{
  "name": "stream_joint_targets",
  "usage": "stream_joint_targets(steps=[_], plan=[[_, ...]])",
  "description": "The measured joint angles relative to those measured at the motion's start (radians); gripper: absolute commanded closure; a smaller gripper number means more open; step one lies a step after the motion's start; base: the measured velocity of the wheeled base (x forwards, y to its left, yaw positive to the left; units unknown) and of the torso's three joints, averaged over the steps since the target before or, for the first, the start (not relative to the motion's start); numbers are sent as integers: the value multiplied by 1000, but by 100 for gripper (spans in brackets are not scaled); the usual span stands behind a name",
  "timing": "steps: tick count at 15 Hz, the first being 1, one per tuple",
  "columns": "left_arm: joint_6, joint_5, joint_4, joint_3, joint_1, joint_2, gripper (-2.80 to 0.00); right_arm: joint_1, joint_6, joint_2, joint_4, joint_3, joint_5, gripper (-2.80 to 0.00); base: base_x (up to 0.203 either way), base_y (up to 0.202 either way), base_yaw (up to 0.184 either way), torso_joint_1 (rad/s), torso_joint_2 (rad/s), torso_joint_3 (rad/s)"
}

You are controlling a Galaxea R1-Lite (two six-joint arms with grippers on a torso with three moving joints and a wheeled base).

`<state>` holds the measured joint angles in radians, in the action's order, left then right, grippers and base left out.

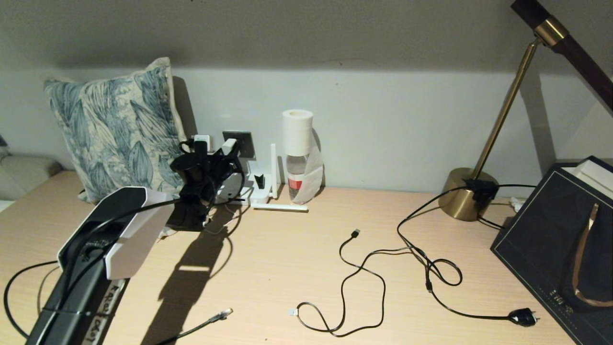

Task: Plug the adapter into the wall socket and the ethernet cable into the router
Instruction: Plug plug into socket

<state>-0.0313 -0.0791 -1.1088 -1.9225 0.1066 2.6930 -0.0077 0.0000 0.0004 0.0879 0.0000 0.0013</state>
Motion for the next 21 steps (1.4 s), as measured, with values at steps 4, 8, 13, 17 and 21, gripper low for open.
stream_joint_targets(steps=[4, 8, 13, 17, 21], plan=[[0, -3, 6, -1, 5, 0, 0, 0, 0, 0, 0, 0, 0, 0, 0, 0, 0, 0, 0, 0], [0, -6, 20, -1, 6, -2, 0, 0, 0, 0, 0, 0, 0, 0, 0, 0, 0, 0, 0, 0], [0, -50, 32, -1, 4, -11, 0, 0, 0, 0, 0, 0, 0, 0, 0, 0, 0, 0, 0, 0], [0, -68, 42, -2, 3, -16, 0, 0, 0, 0, 0, 0, 0, 0, 0, 0, 0, 0, 0, 0], [1, -51, 49, -2, 6, -27, 0, 0, 0, 0, 0, 0, 0, 0, 0, 0, 0, 0, 0, 0]])
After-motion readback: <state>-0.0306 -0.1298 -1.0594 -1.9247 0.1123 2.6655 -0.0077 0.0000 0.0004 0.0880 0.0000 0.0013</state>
